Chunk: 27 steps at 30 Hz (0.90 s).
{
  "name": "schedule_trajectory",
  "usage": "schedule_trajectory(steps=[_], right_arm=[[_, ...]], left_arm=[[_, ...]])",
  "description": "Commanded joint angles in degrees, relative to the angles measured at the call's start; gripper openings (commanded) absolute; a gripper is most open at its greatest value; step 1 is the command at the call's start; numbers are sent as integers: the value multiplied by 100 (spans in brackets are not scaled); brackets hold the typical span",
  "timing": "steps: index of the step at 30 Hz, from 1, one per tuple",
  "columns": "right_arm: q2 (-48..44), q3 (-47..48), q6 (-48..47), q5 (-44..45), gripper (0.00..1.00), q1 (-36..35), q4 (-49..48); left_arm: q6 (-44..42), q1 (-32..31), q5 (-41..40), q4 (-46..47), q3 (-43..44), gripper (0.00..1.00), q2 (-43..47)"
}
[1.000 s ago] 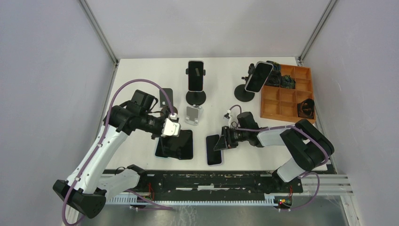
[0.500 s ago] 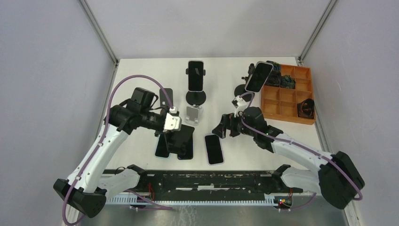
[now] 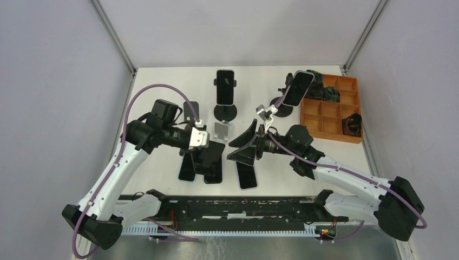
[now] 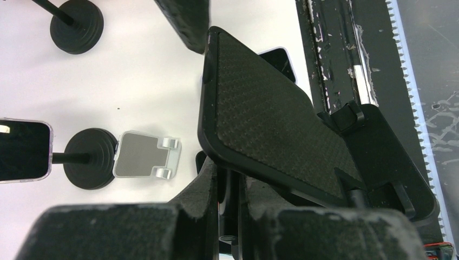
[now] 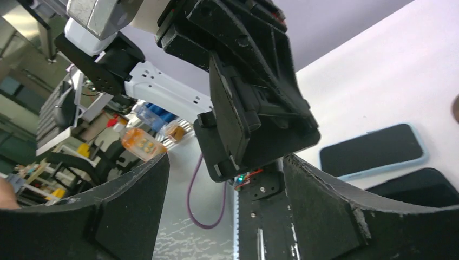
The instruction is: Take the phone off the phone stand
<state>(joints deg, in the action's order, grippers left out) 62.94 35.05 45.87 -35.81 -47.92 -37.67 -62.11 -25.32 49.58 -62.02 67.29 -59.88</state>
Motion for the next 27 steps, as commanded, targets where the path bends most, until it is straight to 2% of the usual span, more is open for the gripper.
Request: schedule_trajectory(steps=[1, 4, 8, 13, 16, 17, 18, 20, 21, 23, 25, 27], right_arm=[[360, 249, 450, -219, 79, -243, -1155], [584, 335, 509, -231, 72, -391, -1263], [884, 397, 892, -281, 61, -516, -1991], [1112, 521, 1184, -291, 34, -565, -2563], [1133, 538, 1124, -239, 13, -565, -2483], [1121, 538, 1051, -222, 6, -555, -2350], [1097, 544, 909, -191, 0, -527, -2152], [1020, 493, 727, -196, 0, -408, -1789], [945, 405, 679, -217, 0, -311, -1714], [772, 192, 591, -367, 0, 18, -1603], [544, 57, 212, -549, 0, 409, -1050], [287, 97, -712, -559, 0, 807, 177]], left_arm=[[339, 7, 264, 241, 351, 2, -6], [359, 6, 271, 252, 389, 2, -7], [366, 10, 265, 252, 376, 2, 8], [377, 4, 211, 251, 355, 2, 11], [376, 9, 139, 252, 347, 5, 7], [386, 10, 113, 252, 339, 9, 11], [403, 9, 80, 243, 338, 22, 7], [393, 8, -4, 186, 346, 58, 6], [393, 7, -101, 157, 351, 69, 8], [398, 10, -294, 128, 363, 86, 39], [418, 9, -519, 128, 373, 99, 90], [462, 4, -744, 125, 383, 100, 152]])
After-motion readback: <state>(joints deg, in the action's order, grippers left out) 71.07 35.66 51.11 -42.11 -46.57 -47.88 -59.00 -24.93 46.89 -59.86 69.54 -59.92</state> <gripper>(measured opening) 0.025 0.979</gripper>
